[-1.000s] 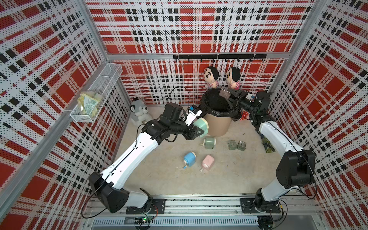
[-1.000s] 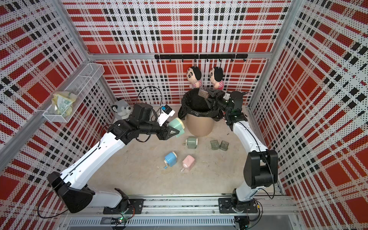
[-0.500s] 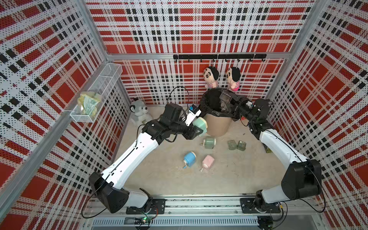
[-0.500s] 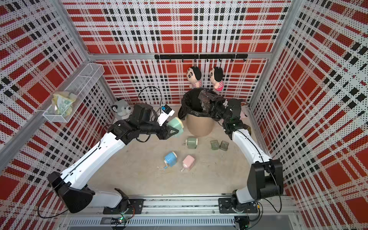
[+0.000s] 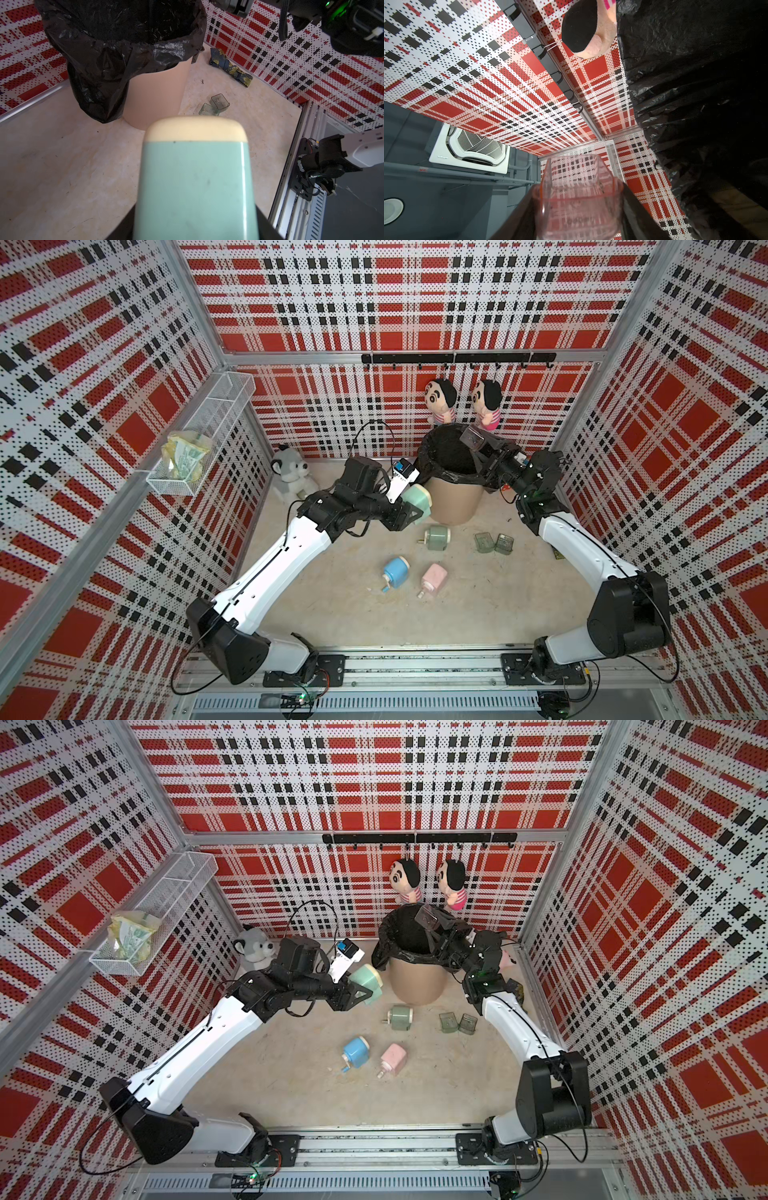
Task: Take out the pencil sharpener tray and clean the shavings
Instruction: Pour the shavings into the trash bin, then place the pencil sharpener at the center of the board.
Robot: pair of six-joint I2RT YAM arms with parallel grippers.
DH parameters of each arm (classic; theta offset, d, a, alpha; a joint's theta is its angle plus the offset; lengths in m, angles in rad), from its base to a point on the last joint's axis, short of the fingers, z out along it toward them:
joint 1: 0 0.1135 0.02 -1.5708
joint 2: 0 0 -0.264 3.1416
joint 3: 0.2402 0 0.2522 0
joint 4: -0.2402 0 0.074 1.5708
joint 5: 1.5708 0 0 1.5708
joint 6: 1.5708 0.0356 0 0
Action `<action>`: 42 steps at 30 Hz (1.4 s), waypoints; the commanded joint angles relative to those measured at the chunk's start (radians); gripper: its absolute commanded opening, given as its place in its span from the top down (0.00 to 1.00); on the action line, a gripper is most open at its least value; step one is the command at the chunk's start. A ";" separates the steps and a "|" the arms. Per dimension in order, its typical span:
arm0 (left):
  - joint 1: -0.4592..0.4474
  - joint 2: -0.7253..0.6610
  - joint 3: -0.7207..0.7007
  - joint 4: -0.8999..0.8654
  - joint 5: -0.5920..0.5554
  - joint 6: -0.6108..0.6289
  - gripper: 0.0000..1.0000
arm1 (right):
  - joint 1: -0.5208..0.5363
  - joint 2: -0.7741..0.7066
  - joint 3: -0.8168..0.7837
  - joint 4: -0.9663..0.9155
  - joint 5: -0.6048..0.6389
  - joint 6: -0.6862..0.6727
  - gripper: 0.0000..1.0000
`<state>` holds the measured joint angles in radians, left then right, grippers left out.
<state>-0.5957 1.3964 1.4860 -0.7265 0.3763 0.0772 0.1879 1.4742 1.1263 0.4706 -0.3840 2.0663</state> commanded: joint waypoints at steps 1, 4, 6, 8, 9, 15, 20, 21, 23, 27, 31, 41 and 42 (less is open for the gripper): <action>0.005 0.001 -0.002 0.043 -0.008 0.008 0.45 | 0.004 -0.013 0.000 0.036 0.018 -0.007 0.50; 0.006 -0.003 0.002 0.042 -0.017 0.008 0.45 | 0.004 -0.009 0.051 -0.015 -0.005 -0.096 0.50; 0.007 -0.008 -0.002 0.042 -0.024 0.007 0.45 | 0.002 -0.001 0.114 -0.075 -0.030 -0.184 0.50; 0.012 -0.016 -0.007 0.050 -0.031 0.002 0.45 | 0.000 0.013 0.170 -0.128 -0.065 -0.280 0.50; 0.015 -0.019 -0.011 0.054 -0.033 0.001 0.45 | -0.001 0.017 0.190 -0.154 -0.077 -0.320 0.50; 0.045 -0.050 -0.045 0.084 -0.055 -0.017 0.44 | -0.002 -0.013 0.227 -0.363 -0.061 -0.609 0.50; 0.061 -0.065 -0.070 0.107 -0.123 -0.030 0.44 | 0.002 -0.064 0.228 -0.516 0.002 -0.837 0.51; 0.067 -0.068 -0.078 0.114 -0.134 -0.032 0.44 | 0.005 -0.075 0.229 -0.544 0.023 -0.881 0.51; 0.080 -0.074 -0.104 0.137 -0.174 -0.047 0.44 | 0.010 -0.108 0.235 -0.548 0.023 -0.881 0.51; 0.097 -0.086 -0.155 0.178 -0.232 -0.070 0.43 | 0.019 -0.174 0.227 -0.687 0.138 -1.093 0.51; 0.101 -0.090 -0.219 0.232 -0.291 -0.101 0.43 | 0.047 -0.239 0.218 -0.761 0.213 -1.195 0.51; 0.094 -0.062 -0.423 0.428 -0.387 -0.215 0.42 | 0.267 -0.423 0.003 -0.794 0.513 -1.304 0.51; 0.091 -0.058 -0.438 0.449 -0.400 -0.227 0.43 | 0.295 -0.443 -0.034 -0.790 0.554 -1.309 0.51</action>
<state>-0.4999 1.3346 1.0710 -0.4053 0.0326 -0.0959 0.4305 1.0725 1.1538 -0.2932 0.0208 0.8143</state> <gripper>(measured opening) 0.591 0.569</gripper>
